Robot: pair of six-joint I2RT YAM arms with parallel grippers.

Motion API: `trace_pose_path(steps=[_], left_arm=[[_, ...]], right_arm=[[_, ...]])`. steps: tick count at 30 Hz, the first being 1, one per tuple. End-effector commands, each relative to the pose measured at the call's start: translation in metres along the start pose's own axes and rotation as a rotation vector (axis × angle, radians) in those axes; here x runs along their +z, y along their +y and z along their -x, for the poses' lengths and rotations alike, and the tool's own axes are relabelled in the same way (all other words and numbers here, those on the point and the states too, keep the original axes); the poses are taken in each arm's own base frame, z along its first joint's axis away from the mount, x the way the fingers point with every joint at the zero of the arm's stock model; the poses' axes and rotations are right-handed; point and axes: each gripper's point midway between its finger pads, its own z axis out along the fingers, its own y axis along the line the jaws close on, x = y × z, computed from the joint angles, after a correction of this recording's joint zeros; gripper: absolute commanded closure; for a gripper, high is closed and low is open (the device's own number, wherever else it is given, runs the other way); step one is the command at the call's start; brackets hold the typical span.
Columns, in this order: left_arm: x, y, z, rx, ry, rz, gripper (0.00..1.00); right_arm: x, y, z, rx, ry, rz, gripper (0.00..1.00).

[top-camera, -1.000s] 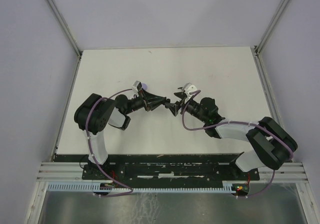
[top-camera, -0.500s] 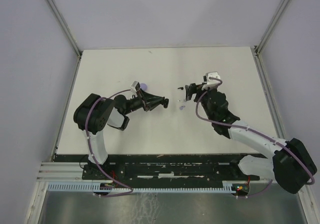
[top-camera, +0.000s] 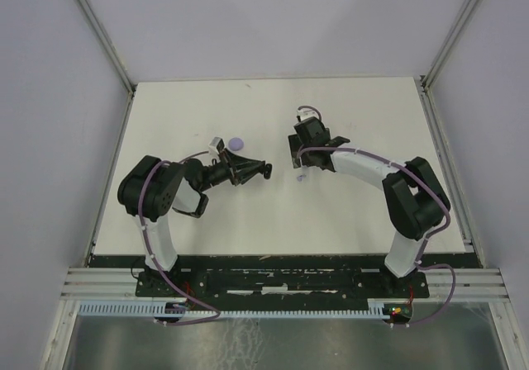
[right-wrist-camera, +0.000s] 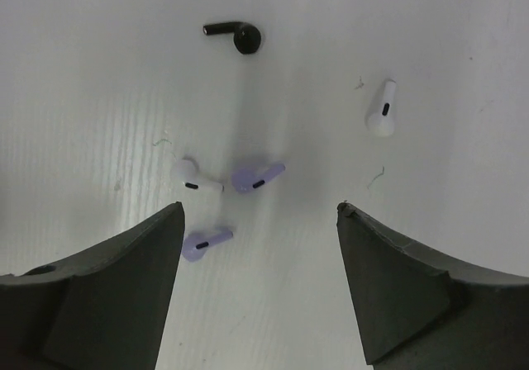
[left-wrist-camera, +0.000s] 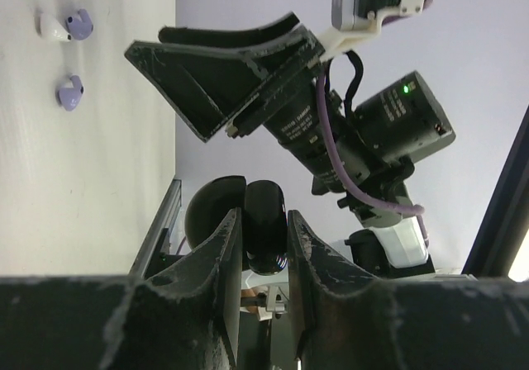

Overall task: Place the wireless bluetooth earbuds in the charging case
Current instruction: Pick up the earbud from the center of the board.

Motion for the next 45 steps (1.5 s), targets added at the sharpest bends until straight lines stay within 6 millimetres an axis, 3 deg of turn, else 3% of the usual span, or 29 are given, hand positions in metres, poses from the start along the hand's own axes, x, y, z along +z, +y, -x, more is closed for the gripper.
trace_pose_path(steps=[1, 14, 32, 45], left_arm=[[-0.008, -0.049, -0.016, 0.234, 0.041, -0.174, 0.97], [-0.014, -0.046, -0.015, 0.242, 0.035, -0.164, 0.97], [-0.013, -0.042, -0.011, 0.234, 0.031, -0.156, 0.97], [-0.012, -0.043, -0.008, 0.229, 0.033, -0.158, 0.97]], right_arm=[[0.004, 0.013, 0.039, 0.068, -0.034, 0.051, 0.18], [0.055, -0.001, 0.05, 0.05, 0.018, -0.063, 0.17], [0.084, -0.032, 0.041, 0.01, 0.08, -0.141, 0.17], [0.099, -0.031, 0.043, 0.029, 0.091, -0.118, 0.17]])
